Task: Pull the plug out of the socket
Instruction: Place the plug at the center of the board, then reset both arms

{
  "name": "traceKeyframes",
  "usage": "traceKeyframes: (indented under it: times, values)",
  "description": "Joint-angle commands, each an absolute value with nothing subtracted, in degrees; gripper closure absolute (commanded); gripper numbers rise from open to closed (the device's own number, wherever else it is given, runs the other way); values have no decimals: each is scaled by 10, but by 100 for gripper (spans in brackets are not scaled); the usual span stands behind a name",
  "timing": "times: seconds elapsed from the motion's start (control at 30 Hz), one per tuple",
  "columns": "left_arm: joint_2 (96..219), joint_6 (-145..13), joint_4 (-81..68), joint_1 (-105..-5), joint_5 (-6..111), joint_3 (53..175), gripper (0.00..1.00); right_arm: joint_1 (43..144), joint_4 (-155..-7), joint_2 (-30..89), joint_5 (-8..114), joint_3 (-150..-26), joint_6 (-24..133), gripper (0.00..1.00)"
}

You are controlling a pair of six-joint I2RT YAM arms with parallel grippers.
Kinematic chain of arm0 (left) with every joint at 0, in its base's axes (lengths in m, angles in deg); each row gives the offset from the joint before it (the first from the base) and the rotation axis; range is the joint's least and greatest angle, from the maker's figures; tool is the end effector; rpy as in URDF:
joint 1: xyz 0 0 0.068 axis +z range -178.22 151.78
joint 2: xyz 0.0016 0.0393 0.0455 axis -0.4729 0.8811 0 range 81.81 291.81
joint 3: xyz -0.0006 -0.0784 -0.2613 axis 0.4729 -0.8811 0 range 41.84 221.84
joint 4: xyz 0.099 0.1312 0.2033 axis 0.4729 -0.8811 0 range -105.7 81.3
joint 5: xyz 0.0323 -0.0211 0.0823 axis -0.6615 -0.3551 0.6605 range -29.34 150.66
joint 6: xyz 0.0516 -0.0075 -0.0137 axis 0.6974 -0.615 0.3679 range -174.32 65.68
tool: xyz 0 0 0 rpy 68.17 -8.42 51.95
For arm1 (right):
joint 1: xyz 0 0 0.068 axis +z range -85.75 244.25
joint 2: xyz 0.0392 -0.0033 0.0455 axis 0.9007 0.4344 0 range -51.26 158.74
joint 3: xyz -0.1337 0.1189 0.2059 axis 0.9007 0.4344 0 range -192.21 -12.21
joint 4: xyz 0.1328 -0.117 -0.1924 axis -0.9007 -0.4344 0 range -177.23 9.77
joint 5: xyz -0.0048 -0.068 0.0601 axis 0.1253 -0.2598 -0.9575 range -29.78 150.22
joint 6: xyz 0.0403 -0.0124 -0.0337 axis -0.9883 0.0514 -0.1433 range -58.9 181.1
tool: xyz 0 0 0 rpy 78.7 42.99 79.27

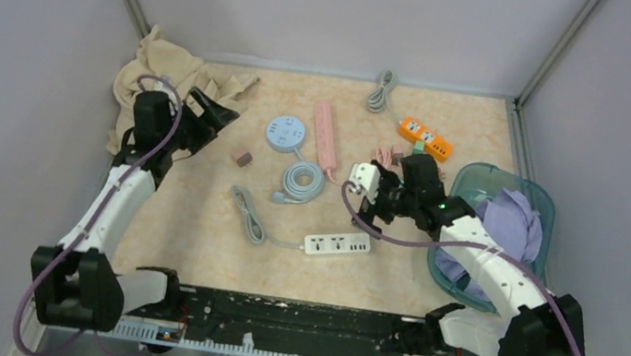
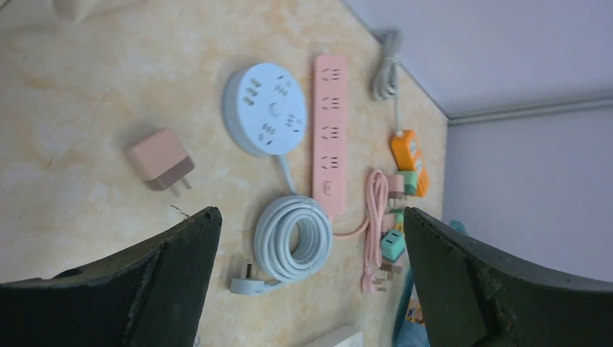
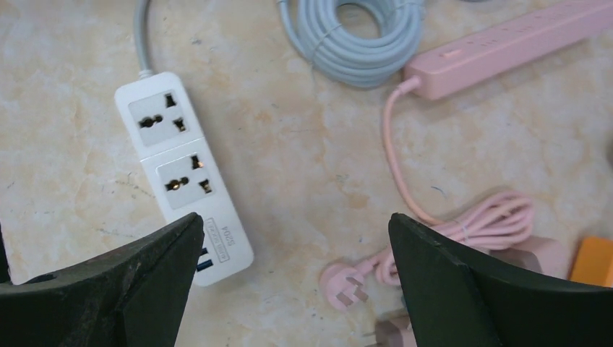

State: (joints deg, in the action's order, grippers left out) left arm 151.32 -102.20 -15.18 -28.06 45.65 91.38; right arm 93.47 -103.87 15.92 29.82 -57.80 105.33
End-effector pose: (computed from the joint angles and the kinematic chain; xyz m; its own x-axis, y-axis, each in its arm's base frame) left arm 0.2753 -0.0085 0.2851 -0.4687 -0.7177 -0.5149 -0.1767 0.6473 -0.7414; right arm 0.2017 0.1335 0.2480 0.0666 -0.6521 -0.7552 -0.9567 0.1731 -0.2339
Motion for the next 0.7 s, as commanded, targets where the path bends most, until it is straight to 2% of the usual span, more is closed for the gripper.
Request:
traceKeyframes:
  times: [0.0,0.07,0.2,0.4,0.67]
  values:
    - [1411,-905,-95,-278,356,905,1,868,-1005,100,253,-636,967,1]
    - [1375,-875,-78,-278,305,907,1,837,-992,77,243,-659,904,1]
    - [1327,-830,-78,-277,239,937,0,829,-1037,78,314,-774,814,1]
    - [1297,-792,-117,-278,183,1014,0,829,-1176,88,316,-979,820,1]
    - [1258,-793,-127,-278,158,1076,0,811,-1175,62,313,-1064,679,1]
